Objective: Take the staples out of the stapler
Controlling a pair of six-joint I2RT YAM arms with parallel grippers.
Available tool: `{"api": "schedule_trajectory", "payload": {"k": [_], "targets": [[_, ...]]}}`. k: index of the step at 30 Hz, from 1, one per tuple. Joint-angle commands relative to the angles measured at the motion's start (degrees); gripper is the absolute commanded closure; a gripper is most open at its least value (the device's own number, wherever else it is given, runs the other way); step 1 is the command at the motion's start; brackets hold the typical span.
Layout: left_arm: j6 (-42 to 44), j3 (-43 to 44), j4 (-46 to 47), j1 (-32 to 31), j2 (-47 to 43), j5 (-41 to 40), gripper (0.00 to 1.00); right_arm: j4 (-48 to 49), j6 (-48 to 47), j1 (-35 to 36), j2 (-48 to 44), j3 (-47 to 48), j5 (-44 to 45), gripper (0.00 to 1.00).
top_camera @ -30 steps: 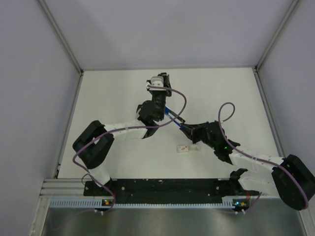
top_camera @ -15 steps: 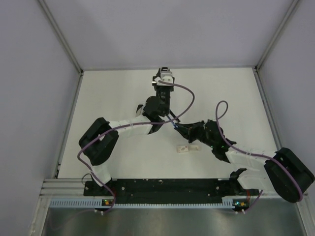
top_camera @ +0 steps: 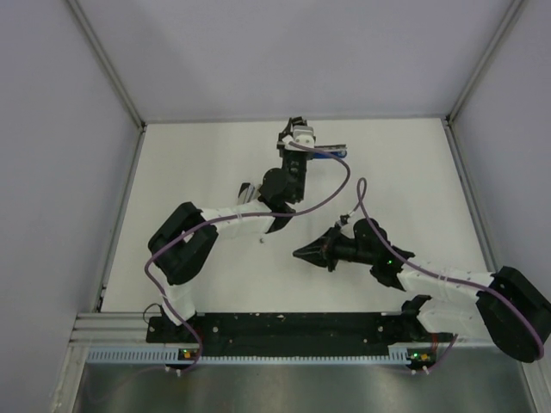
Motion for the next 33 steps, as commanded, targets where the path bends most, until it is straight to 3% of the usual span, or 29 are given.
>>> {"api": "schedule_trajectory", "payload": {"k": [1, 7, 13, 24, 33], "targets": [[1.3, 2.3, 6.9, -0.3, -1.7, 1.5, 1.00, -4.6, -3.5, 0.0, -4.4, 1.7, 1.1, 1.00], [-0.6, -0.1, 4.2, -0.5, -5.7, 2.2, 1.00, -20.4, -12.9, -0.8, -10.5, 7.1, 6.2, 1.00], [-4.5, -1.7, -6.6, -1.0, -10.6, 4.5, 1.00, -35.5, -24.6, -2.4, -17.3, 11.1, 14.5, 1.00], [-15.2, -1.4, -24.1, -1.4, -13.1, 7.0, 1.00, -45.0, -37.3, -3.6, -24.3, 12.2, 20.3, 0.99], [-17.3, -3.3, -25.9, -3.7, -11.0, 6.3, 1.00, -51.3, -46.1, -4.3, -27.2, 15.1, 24.3, 0.99]]}}
